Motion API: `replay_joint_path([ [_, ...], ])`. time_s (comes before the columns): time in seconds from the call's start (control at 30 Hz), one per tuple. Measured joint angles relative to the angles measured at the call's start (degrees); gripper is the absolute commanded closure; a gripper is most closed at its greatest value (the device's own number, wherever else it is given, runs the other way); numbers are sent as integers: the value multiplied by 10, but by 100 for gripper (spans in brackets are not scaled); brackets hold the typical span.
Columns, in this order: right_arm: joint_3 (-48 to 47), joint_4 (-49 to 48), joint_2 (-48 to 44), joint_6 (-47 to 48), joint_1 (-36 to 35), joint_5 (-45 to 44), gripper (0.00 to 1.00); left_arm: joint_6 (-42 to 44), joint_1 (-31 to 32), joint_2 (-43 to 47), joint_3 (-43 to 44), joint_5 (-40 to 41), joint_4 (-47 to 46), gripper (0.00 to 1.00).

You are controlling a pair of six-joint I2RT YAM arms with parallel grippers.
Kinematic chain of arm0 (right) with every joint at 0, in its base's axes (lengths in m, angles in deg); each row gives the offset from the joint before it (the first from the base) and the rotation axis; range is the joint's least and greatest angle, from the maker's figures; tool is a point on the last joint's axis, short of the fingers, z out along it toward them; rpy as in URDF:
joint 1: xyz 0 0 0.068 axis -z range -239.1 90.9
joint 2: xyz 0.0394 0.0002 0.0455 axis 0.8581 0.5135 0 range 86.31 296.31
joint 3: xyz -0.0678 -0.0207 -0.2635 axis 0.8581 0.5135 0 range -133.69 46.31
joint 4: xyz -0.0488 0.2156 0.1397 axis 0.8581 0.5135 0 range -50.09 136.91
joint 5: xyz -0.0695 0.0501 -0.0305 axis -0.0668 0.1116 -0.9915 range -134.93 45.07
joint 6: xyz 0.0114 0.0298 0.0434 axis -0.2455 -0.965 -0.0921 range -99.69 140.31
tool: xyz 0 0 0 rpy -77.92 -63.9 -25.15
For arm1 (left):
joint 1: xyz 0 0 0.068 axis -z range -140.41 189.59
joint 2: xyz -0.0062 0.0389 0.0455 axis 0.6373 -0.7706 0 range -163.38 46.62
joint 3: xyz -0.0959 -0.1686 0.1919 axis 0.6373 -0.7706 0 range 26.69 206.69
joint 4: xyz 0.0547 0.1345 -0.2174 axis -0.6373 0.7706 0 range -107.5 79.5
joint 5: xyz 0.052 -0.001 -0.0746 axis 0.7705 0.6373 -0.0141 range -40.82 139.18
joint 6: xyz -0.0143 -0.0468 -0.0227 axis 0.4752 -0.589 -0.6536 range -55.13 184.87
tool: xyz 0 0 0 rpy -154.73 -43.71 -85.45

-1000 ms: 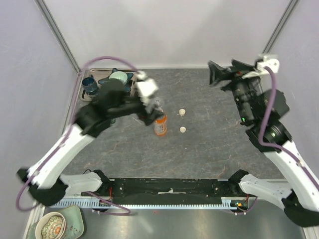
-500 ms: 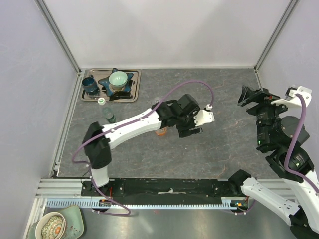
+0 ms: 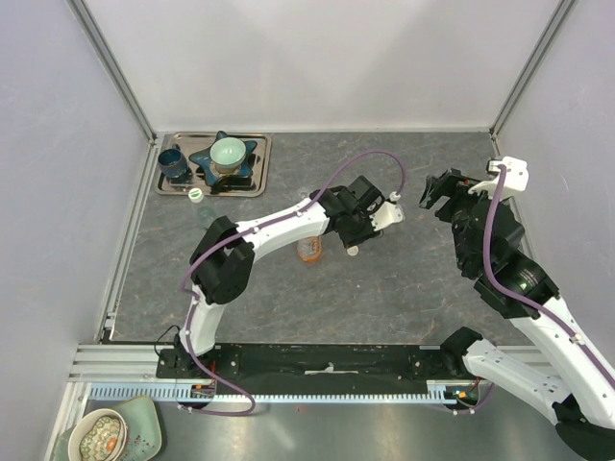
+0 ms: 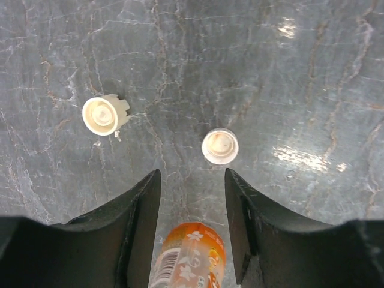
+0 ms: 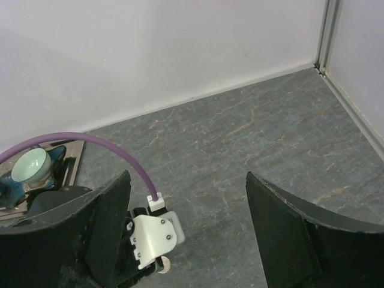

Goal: Screw on the bottle caps
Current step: Pick up the bottle cap from the center of the board.

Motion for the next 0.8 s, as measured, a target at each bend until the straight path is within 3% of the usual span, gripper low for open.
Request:
replay_joint_path([
  [0.8, 1, -15, -8, -28, 6, 46, 18, -7, -22, -61, 3, -21, -32, 52],
])
